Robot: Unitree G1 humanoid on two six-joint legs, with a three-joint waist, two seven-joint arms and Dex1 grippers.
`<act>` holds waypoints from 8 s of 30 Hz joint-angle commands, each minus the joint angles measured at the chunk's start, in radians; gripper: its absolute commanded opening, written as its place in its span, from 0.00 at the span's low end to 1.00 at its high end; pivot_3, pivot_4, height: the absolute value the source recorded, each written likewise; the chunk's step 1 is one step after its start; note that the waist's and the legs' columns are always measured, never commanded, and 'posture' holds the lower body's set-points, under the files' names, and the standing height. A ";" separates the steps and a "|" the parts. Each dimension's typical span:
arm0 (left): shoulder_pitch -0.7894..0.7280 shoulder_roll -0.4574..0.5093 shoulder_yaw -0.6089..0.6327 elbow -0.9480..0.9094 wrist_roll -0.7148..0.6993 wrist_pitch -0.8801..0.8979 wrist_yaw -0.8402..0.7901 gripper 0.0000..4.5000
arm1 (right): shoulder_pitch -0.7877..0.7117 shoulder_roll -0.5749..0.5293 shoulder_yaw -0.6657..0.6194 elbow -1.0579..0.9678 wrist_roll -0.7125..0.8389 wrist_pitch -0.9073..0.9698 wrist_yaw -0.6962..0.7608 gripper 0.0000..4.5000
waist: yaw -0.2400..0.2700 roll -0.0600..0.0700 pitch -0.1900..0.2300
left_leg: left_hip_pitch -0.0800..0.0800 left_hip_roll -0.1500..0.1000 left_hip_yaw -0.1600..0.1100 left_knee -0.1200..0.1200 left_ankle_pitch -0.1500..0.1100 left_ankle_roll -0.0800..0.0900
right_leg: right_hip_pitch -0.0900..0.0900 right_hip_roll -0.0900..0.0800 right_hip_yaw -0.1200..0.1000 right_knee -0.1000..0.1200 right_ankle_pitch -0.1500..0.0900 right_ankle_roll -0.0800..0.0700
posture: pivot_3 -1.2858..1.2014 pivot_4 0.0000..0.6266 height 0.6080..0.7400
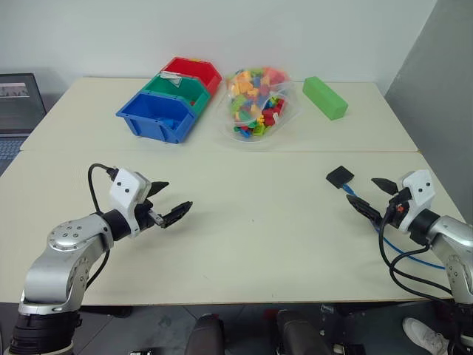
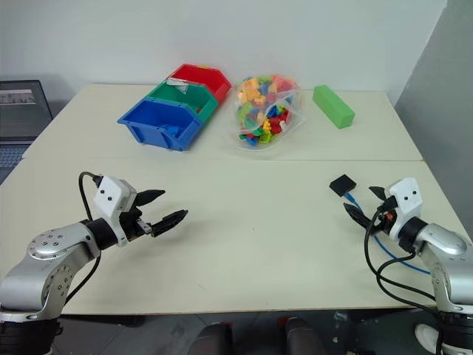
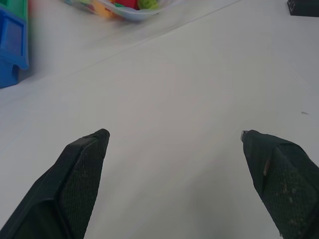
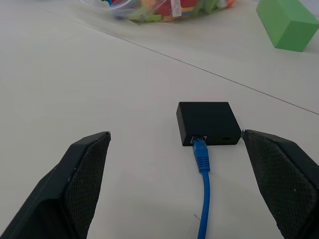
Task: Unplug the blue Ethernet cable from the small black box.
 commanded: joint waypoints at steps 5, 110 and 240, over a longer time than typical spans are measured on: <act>0.008 0.002 0.001 -0.034 0.003 -0.033 -0.014 1.00 | -0.001 -0.008 -0.033 -0.021 0.008 -0.023 0.000 0.99 | 0.000 0.000 0.000 | 0.000 0.000 0.000 0.000 0.000 0.000 | 0.000 0.000 0.000 0.000 0.000 0.000 | 0.52 0.24 1.00; -0.508 -0.117 -0.119 0.261 -0.517 0.555 -0.261 0.18 | -0.504 0.090 0.572 -0.024 -0.475 -0.733 0.220 0.12 | 0.000 0.002 0.001 | -0.001 0.000 -0.001 0.003 0.000 0.000 | 0.000 0.000 -0.001 0.003 0.003 -0.005 | 0.52 0.24 1.00; -0.459 0.011 -0.204 0.295 -0.337 0.388 -0.599 0.18 | -0.407 0.207 0.263 -0.147 0.555 0.750 0.051 0.01 | -0.003 0.002 0.001 | -0.002 0.000 -0.001 0.000 0.000 0.000 | -0.002 0.001 -0.002 -0.001 0.000 0.000 | 0.52 0.24 1.00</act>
